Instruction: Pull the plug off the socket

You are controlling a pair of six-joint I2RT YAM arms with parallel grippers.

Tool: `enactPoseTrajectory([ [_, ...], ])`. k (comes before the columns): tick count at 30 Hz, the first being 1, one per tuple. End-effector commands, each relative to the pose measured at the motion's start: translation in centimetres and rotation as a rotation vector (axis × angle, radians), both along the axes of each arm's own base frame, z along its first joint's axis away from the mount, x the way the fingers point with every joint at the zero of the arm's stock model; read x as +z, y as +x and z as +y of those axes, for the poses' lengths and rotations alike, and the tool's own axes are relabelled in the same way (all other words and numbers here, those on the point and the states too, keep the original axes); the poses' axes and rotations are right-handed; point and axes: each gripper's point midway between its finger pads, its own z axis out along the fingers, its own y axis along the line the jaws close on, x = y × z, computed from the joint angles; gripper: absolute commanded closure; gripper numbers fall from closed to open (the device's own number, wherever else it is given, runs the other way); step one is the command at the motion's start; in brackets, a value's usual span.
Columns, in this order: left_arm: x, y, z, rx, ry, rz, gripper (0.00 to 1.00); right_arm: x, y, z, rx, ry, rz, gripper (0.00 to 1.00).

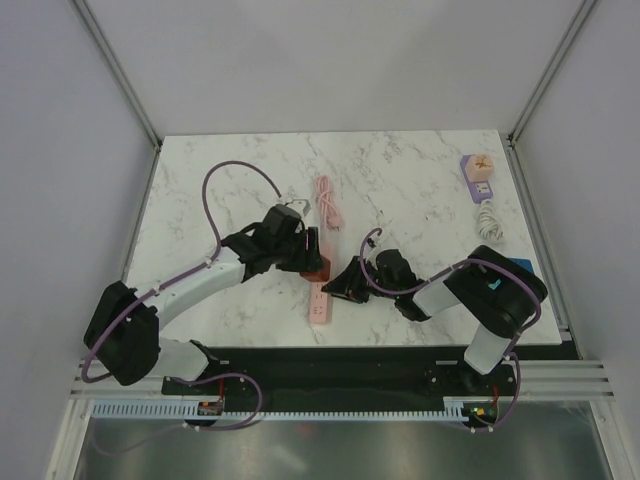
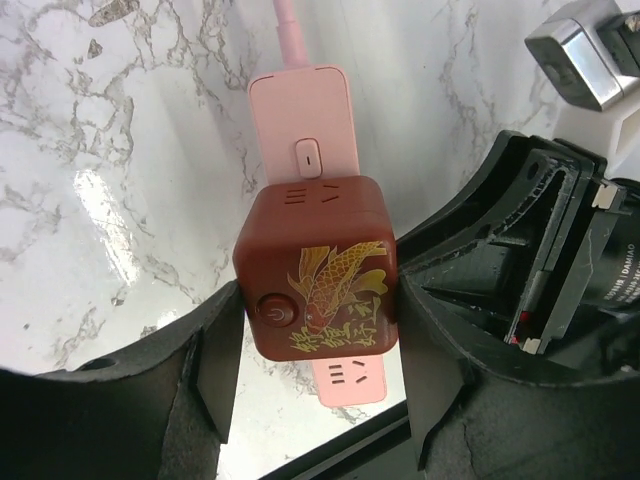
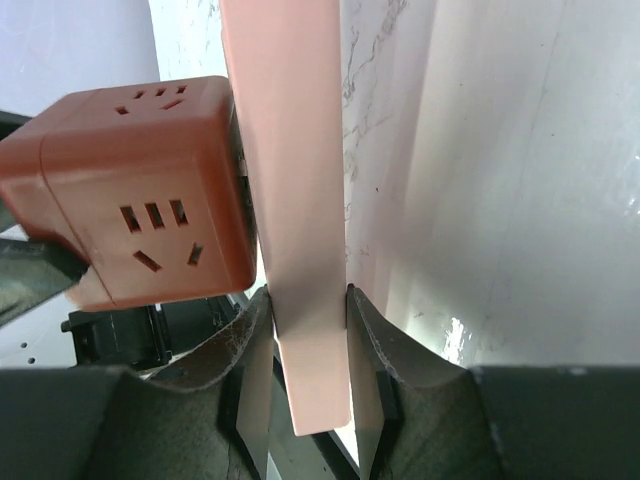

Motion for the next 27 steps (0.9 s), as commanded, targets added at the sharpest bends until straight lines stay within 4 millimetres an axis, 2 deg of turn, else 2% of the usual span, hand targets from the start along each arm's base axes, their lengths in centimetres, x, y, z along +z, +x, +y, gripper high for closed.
enactPoseTrajectory([
  [1, 2.1, 0.9, 1.3, 0.009, 0.258, -0.135, 0.98, -6.1, 0.3, -4.8, -0.124, -0.265, 0.107, 1.0],
  [5, 2.0, 0.4, 0.4, -0.008, 0.211, -0.09, 0.98, -6.1, 0.8, -4.9, -0.13, -0.3, 0.094, 1.0],
  [6, 2.6, 0.3, 0.2, -0.009, 0.161, -0.086, 0.98, -6.1, 0.7, -5.0, -0.134, -0.3, 0.098, 1.0],
  [7, 2.6, -0.5, -1.2, -0.051, 0.043, -0.045, 0.98, -6.1, 0.7, -5.1, -0.141, -0.298, 0.102, 1.0],
  [8, 3.0, 0.1, -0.7, -0.031, -0.033, -0.029, 0.98, -6.1, 0.6, -5.1, -0.142, -0.292, 0.103, 1.0],
  [9, 2.9, -1.0, -0.9, -0.048, -0.123, 0.012, 0.98, -6.0, 0.5, -5.1, -0.142, -0.282, 0.103, 1.0],
  [10, 3.3, -0.5, -0.6, -0.034, -0.15, -0.001, 0.98, -6.0, 0.5, -5.0, -0.14, -0.277, 0.104, 1.0],
  [13, 2.8, 0.2, 0.6, -0.011, -0.091, -0.018, 0.98, -5.8, 0.3, -4.8, -0.128, -0.262, 0.1, 1.0],
  [18, 1.7, 0.1, 0.4, -0.048, -0.061, 0.018, 0.97, -5.4, 0.6, -4.1, -0.09, -0.252, 0.072, 1.0],
  [20, 0.9, 0.1, 0.2, -0.054, -0.051, 0.04, 0.62, -5.3, 0.6, -4.0, -0.084, -0.256, 0.065, 1.0],
  [21, 0.9, 0.2, 0.2, -0.057, -0.05, 0.041, 0.54, -5.2, 0.6, -3.9, -0.081, -0.256, 0.06, 1.0],
  [22, 0.8, 0.2, 0.1, -0.061, -0.046, 0.043, 0.38, -5.2, 0.5, -3.9, -0.076, -0.259, 0.056, 1.0],
  [24, 0.7, 0.4, 0.0, -0.062, -0.042, 0.043, 0.26, -5.2, 0.4, -3.9, -0.072, -0.264, 0.055, 1.0],
  [27, 0.3, 0.4, -0.2, -0.07, -0.038, 0.061, 0.18, -5.3, 0.4, -3.8, -0.069, -0.267, 0.054, 1.0],
])
